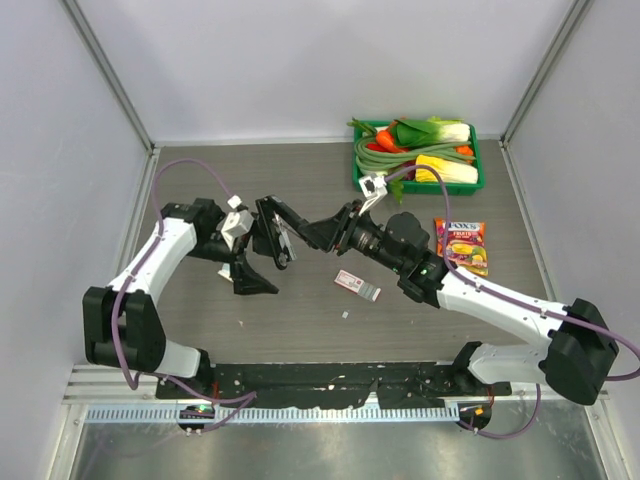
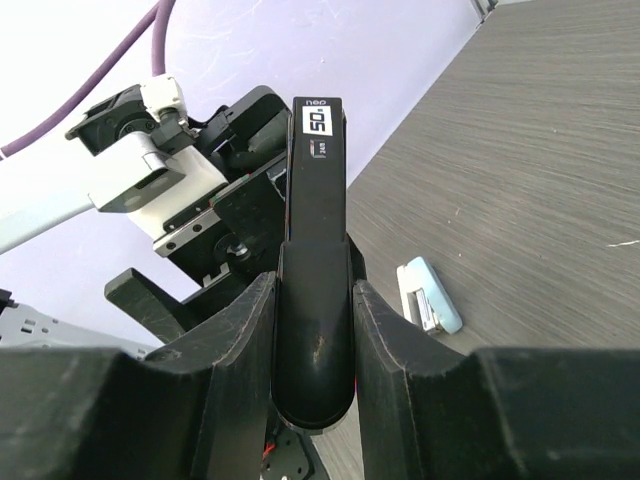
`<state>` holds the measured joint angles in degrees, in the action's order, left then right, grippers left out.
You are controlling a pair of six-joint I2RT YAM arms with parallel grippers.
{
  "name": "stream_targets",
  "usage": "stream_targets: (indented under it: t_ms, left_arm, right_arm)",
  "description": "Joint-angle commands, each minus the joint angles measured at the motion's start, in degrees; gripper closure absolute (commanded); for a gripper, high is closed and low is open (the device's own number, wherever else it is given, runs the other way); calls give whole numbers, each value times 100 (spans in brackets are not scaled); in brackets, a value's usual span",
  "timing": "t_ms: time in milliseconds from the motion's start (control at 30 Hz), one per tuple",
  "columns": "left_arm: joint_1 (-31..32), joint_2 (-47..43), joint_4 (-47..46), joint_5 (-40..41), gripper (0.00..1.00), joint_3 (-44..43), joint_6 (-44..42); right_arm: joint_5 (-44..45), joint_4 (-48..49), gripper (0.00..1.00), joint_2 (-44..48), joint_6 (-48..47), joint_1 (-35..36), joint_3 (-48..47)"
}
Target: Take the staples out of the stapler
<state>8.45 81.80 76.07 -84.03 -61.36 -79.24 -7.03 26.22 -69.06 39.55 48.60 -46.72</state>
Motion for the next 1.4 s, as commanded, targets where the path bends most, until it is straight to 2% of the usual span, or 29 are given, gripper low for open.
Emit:
stream_targets:
  t_ms: [0,167,433,567,700,833,867,900,933,1000,1033,1100,1133,1167,1200,1233,1300,1333,1367]
  left_arm:
    - [-27,-68,1859,-1160,0,-340,-92]
    - [-27,-121,1859,-1168,0,-718,146]
    - [-36,327,1885,-1168,0,-1492,795]
    - [-27,705,1894,-1151,0,-1966,1479]
    - [-27,1057,1902,-1142,0,-1967,1955]
    - [-19,1005,1876,-1160,0,-2054,2219]
    - [8,1057,1893,-1160,0,-2403,2412]
    - [16,1162,1894,-1160,0,-2659,2962]
    - [17,1398,1894,-1160,0,-3305,3211]
    - [17,1733,1911,-1125,0,-4046,3808]
    - [17,2039,1911,-1107,0,-4790,4263]
    - [182,2374,1911,-548,0,-5680,4731]
    - [331,2628,1903,21,0,-6781,5360]
    - [655,3005,1781,523,0,-7184,5645]
    - [815,3122,1518,1703,0,-7449,6005]
    - [938,3131,872,2001,0,-7425,6609]
    - [870,2764,-122,1673,0,-6814,7365]
    - [791,2528,-1851,1540,0,-5705,7893]
    - [677,1855,-2903,1504,0,-5041,9455]
  right_arm:
    - [-71,1245,99,50,308,-35,13]
    - [-62,1491,99,77,378,-35,84]
    - [-159,1685,99,59,440,-35,5]
    - [8,1141,99,269,141,-35,-162]
    - [140,552,99,550,-219,-87,-399]
    - [219,-18,99,700,-579,-166,-636]
    - [237,-90,99,727,-624,-184,-724]
    - [272,-177,99,762,-667,-210,-759]
    - [281,-300,99,814,-703,-263,-786]
    - [307,-493,99,850,-782,-307,-917]
    - [298,-538,99,876,-800,-316,-953]
    - [298,-678,99,876,-861,-351,-1032]
    - [298,-697,99,885,-879,-351,-1041]
    - [307,-732,99,894,-905,-369,-1058]
    - [307,-784,99,903,-914,-377,-1059]
    - [316,-811,99,894,-931,-377,-1059]
    - [351,-898,99,938,-966,-404,-1050]
    - [369,-943,99,964,-993,-413,-1050]
    - [386,-995,99,1008,-1019,-430,-1050]
